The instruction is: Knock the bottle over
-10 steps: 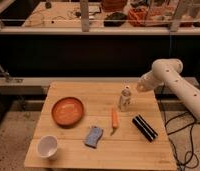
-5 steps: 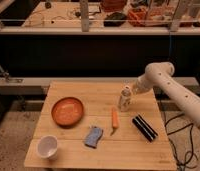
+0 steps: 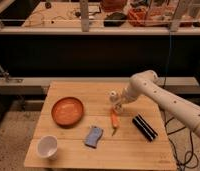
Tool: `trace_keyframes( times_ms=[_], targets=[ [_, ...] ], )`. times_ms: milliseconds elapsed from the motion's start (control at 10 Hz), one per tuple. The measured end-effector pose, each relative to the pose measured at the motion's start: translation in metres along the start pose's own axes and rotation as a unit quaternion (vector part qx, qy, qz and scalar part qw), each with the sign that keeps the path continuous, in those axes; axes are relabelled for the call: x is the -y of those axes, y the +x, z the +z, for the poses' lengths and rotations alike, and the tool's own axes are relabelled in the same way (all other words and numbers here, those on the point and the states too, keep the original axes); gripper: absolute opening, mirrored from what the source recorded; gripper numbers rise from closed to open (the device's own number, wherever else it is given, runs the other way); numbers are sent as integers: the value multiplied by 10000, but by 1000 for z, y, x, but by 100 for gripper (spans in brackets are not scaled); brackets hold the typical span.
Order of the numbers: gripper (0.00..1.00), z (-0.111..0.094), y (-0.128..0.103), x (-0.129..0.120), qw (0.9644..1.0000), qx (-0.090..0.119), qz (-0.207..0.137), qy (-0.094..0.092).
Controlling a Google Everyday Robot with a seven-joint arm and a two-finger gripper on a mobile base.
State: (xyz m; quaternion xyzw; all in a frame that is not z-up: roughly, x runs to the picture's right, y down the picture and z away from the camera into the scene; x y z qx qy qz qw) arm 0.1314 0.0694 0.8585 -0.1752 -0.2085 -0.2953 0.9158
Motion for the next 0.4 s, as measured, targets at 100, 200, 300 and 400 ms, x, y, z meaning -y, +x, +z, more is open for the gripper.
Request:
trace_keyframes(
  times_ms=[100, 200, 300, 400],
  targets=[
    [3, -6, -24, 8, 9993, 331, -187, 0],
    [4, -20, -44, 17, 9974, 622, -350, 61],
    [7, -35, -55, 23, 9958, 789, -457, 114],
    [5, -60, -66, 32, 9944, 905, -524, 144]
  ],
)
